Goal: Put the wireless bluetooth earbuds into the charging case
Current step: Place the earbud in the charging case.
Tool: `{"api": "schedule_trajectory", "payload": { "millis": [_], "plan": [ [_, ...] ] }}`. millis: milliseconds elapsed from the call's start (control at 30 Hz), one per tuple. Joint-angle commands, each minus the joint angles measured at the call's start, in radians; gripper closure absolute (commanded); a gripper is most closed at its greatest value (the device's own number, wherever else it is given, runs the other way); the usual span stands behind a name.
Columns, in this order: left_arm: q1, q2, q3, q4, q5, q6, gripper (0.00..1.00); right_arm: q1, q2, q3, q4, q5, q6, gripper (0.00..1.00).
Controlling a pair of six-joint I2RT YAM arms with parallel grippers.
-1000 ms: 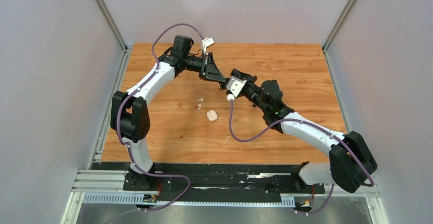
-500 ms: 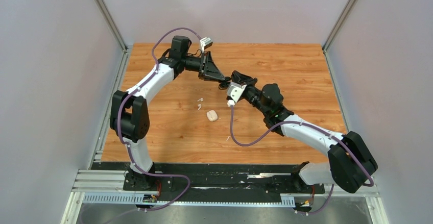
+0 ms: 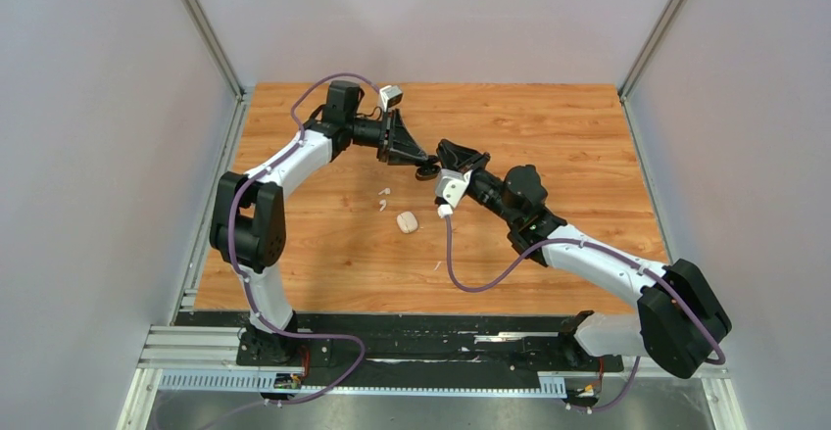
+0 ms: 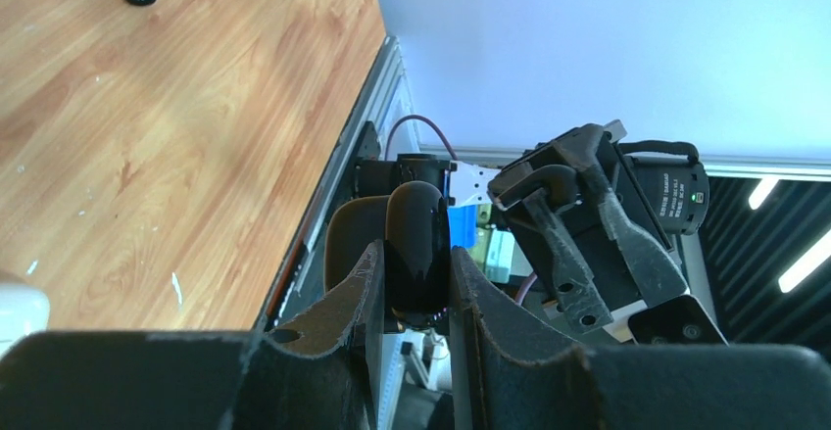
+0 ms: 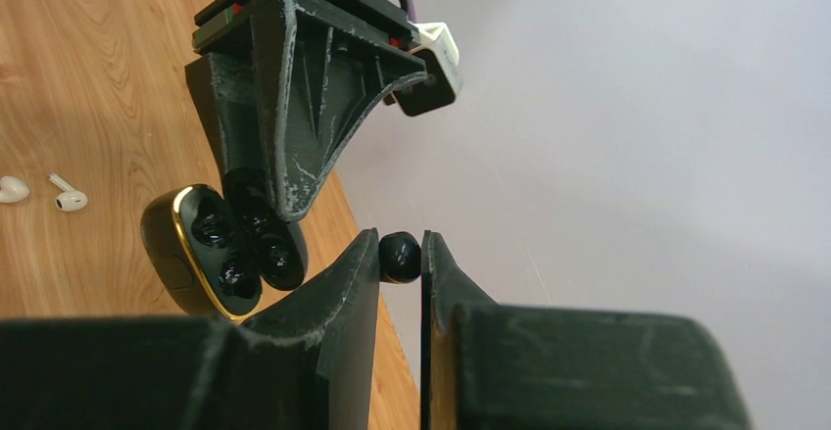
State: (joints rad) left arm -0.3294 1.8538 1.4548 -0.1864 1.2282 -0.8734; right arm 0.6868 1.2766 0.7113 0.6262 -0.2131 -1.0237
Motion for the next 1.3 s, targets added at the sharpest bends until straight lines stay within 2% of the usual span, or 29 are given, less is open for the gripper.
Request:
{"api": "schedule_trajectory", "payload": {
  "millis": [0,433,1267],
  "plan": [
    [0.017,-0.035,-0.032,0.084,0.013,-0.070,1.00,0.011,-0.016,-0.011,0.020,-0.051,-0.017,1.00],
    [0.032,-0.060,-0.086,0.174,0.032,-0.157,1.00,0.028,-0.003,-0.065,0.010,-0.108,-0.066,1.00],
    [0.032,-0.050,-0.086,0.179,0.040,-0.167,1.00,0.017,0.158,-0.018,0.146,-0.015,-0.166,1.00]
  ]
}}
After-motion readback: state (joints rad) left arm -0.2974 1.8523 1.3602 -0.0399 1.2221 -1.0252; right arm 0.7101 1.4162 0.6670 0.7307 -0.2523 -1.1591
